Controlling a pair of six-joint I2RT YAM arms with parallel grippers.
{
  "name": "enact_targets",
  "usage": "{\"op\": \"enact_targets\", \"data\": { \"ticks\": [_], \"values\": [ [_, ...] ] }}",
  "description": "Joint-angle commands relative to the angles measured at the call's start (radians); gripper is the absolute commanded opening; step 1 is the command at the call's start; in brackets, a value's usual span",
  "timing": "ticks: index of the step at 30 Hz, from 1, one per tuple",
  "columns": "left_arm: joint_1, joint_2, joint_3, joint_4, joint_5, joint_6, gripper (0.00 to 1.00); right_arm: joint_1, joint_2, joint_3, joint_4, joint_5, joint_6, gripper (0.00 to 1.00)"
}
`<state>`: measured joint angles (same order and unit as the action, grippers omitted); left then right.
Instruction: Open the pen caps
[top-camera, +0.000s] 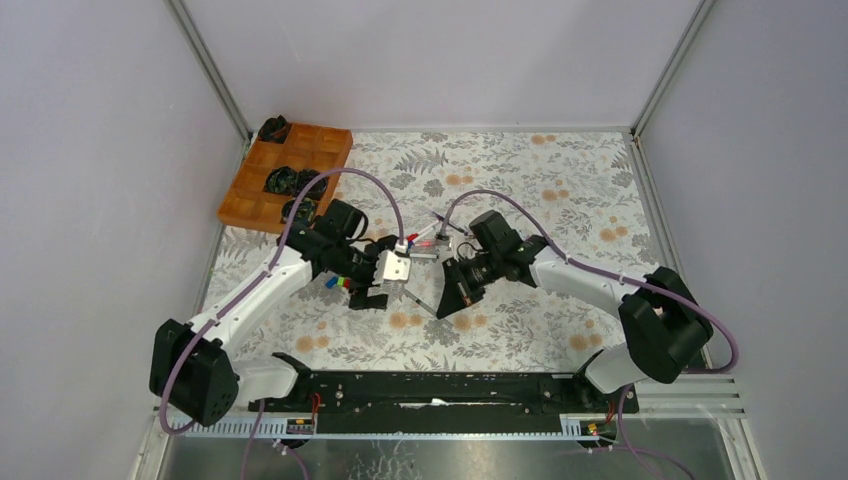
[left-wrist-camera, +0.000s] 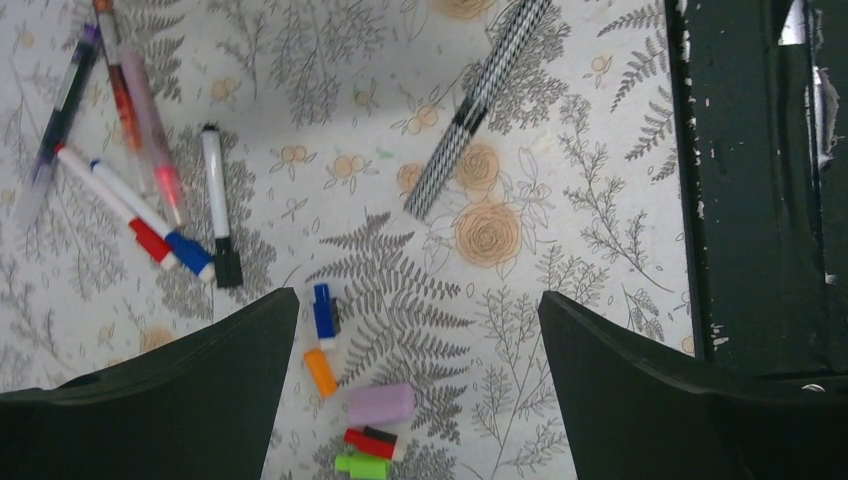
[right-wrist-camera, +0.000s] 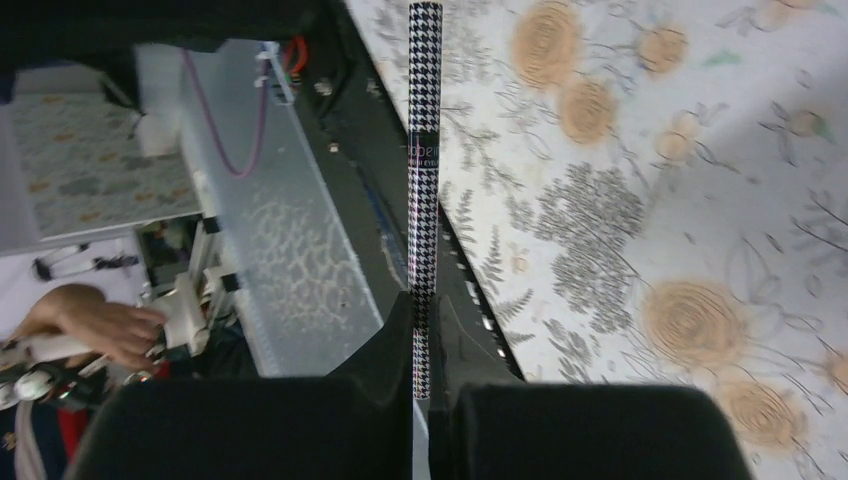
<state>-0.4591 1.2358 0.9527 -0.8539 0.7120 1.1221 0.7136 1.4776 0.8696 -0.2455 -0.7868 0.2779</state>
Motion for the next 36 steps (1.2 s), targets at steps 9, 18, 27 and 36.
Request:
{"op": "enact_targets", "data": {
  "ticks": [9, 18, 27, 36],
  "values": [
    [-0.116, 0.061, 0.022, -0.020, 0.041, 0.088, 0.81, 0.008, 0.104, 0.149, -0.005, -0.224, 0.015, 0.00],
    [-0.168, 0.076, 0.020, -0.027, 0.014, 0.061, 0.37, 0.007, 0.131, 0.163, 0.044, -0.235, 0.048, 0.00],
    [-0.196, 0.074, 0.040, -0.023, -0.069, 0.042, 0.00, 0.014, 0.151, 0.135, 0.131, -0.249, 0.103, 0.22],
    [-0.230, 0.077, 0.079, -0.053, -0.082, 0.024, 0.00, 0.064, 0.288, 0.203, 0.188, -0.299, 0.138, 0.39]
  ]
}}
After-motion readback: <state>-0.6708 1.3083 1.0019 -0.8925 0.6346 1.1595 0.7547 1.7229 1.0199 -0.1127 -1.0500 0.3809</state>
